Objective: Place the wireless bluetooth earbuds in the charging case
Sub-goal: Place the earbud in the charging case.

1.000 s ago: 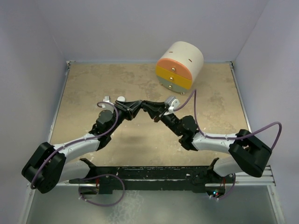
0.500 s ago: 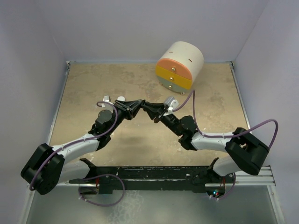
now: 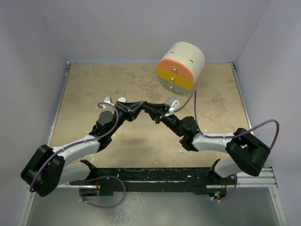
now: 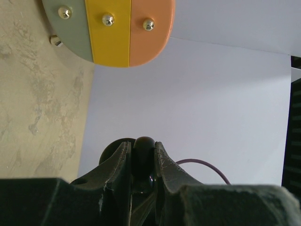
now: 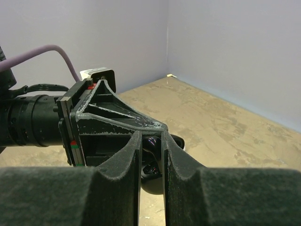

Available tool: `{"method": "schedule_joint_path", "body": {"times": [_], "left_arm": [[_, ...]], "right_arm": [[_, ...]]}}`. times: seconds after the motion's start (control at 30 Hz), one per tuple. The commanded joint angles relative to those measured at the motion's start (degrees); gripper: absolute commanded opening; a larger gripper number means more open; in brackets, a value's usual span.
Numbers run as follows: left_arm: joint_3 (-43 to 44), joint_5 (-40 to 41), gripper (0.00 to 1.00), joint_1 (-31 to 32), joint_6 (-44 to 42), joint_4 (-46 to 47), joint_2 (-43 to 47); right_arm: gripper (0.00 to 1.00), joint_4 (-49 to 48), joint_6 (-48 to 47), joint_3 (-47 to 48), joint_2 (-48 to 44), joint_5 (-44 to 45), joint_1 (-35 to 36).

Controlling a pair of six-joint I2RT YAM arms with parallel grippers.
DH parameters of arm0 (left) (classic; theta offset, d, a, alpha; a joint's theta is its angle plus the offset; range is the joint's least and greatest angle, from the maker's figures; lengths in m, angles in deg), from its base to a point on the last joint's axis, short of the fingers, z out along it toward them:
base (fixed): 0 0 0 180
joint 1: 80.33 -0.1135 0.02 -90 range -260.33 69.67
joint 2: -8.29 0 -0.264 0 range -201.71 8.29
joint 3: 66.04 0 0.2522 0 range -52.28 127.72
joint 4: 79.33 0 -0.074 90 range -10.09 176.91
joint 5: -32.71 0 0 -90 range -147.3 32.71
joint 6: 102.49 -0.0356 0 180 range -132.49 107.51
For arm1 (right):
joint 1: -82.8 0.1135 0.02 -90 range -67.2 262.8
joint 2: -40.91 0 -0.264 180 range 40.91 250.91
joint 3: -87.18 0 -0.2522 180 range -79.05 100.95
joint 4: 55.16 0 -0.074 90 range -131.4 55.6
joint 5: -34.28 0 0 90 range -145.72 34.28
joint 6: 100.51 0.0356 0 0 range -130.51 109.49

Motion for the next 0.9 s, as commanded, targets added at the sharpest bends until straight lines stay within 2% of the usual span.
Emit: {"method": "schedule_joint_path", "body": {"times": [0.0, 0.53, 0.63, 0.73, 0.87], "left_arm": [[2.40, -0.75, 0.00, 0.41, -0.32, 2.33, 1.39], [3.48, 0.17, 0.00, 0.48, -0.32, 2.09, 1.62], [4.03, 0.64, 0.00, 0.45, -0.24, 1.91, 1.50], [4.42, 1.18, 0.00, 0.49, -0.17, 1.66, 1.15], [5.19, 1.77, 0.00, 0.41, -0.21, 1.61, 0.47]], "right_arm": [[0.00, -4.20, 0.21, 0.64, 0.77, -1.60, -0.43], [0.00, -4.01, 1.07, -0.76, -0.43, -2.44, -0.71], [0.12, -3.85, 1.61, -1.20, -1.10, -2.28, -0.71], [0.30, -4.32, 2.20, -2.09, -2.19, -1.81, -0.70], [0.41, -4.03, 2.32, -2.95, -4.36, -1.07, -0.71]]}}
